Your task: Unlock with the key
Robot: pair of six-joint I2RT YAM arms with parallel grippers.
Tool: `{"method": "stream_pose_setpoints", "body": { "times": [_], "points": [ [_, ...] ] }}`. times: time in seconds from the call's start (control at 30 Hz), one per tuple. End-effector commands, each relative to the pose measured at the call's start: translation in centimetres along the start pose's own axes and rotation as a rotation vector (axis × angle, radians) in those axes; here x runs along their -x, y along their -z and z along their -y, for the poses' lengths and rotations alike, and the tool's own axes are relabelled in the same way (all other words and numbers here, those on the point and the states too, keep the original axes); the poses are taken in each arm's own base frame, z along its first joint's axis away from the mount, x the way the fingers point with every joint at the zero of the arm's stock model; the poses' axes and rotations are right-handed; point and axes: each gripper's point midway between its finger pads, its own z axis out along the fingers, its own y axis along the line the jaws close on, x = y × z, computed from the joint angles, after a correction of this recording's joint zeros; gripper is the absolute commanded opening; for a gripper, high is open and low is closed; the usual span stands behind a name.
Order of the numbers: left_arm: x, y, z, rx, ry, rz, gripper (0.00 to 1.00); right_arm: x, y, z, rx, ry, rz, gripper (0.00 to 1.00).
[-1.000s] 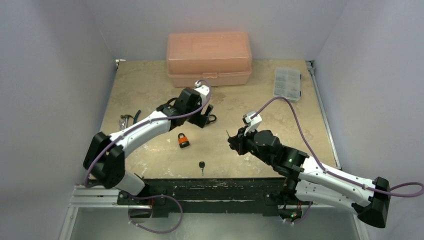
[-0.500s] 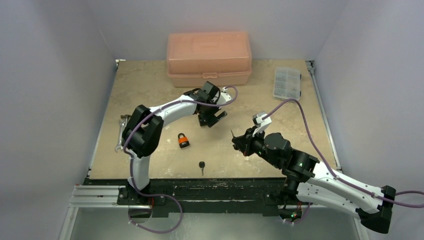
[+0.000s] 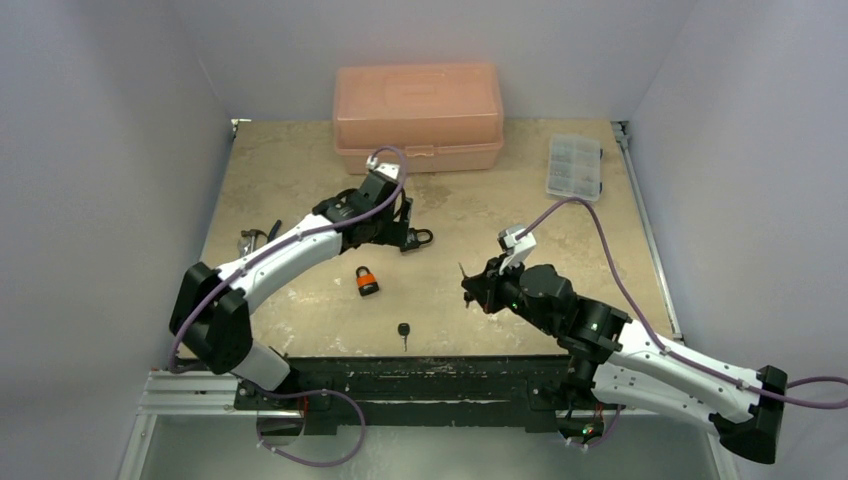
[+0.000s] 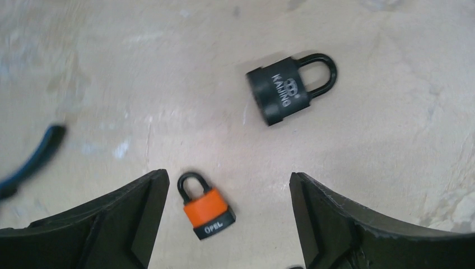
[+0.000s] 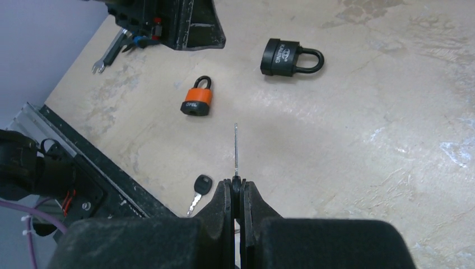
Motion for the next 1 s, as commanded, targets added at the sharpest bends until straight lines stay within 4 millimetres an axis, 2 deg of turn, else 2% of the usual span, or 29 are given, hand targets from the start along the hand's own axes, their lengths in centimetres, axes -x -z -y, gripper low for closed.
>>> {"method": "stream_pose_setpoints", "body": {
  "times": [0.0, 0.07, 0.13, 0.27, 0.43, 0.57, 0.67, 0.8, 0.97],
  "points": [
    [-5.0, -0.3, -3.4, 0.197, 0.248, -0.082, 0.84, 0.9, -0.8, -1.8, 0.074, -0.002, 0.031, 0.00],
    [-5.7, -0.2, -3.6, 0.204, 0.286, -0.088, 0.83, 0.8, -1.0, -2.4, 0.102, -0.004, 0.027, 0.00],
    [-5.8, 0.2, -2.7, 0.155, 0.323, -0.089, 0.81, 0.7, -1.1, -2.9, 0.130, -0.007, 0.023, 0.00],
    [-3.8, 2.2, 1.4, -0.121, 0.392, -0.029, 0.69, 1.1, -1.0, -3.5, 0.159, -0.008, 0.035, 0.00],
    [-1.4, 6.2, 3.0, -0.244, 0.480, -0.016, 0.65, 1.2, -1.9, -2.7, 0.108, 0.014, 0.048, 0.00],
    [-0.3, 8.3, 5.0, -0.340, 0.567, -0.053, 0.58, 1.8, -3.1, -1.4, 0.019, 0.046, 0.091, 0.00],
    [0.0, 9.5, 7.0, -0.433, 0.614, -0.079, 0.56, 2.9, -4.2, -1.4, -0.014, 0.078, 0.114, 0.00],
    [0.3, 10.2, 9.0, -0.489, 0.606, -0.069, 0.56, 3.3, -5.4, -2.0, -0.021, 0.110, 0.099, 0.00],
    [-0.8, 9.8, 11.1, -0.522, 0.607, -0.084, 0.56, 3.1, -6.2, -2.4, -0.014, 0.123, 0.086, 0.00]
  ]
}}
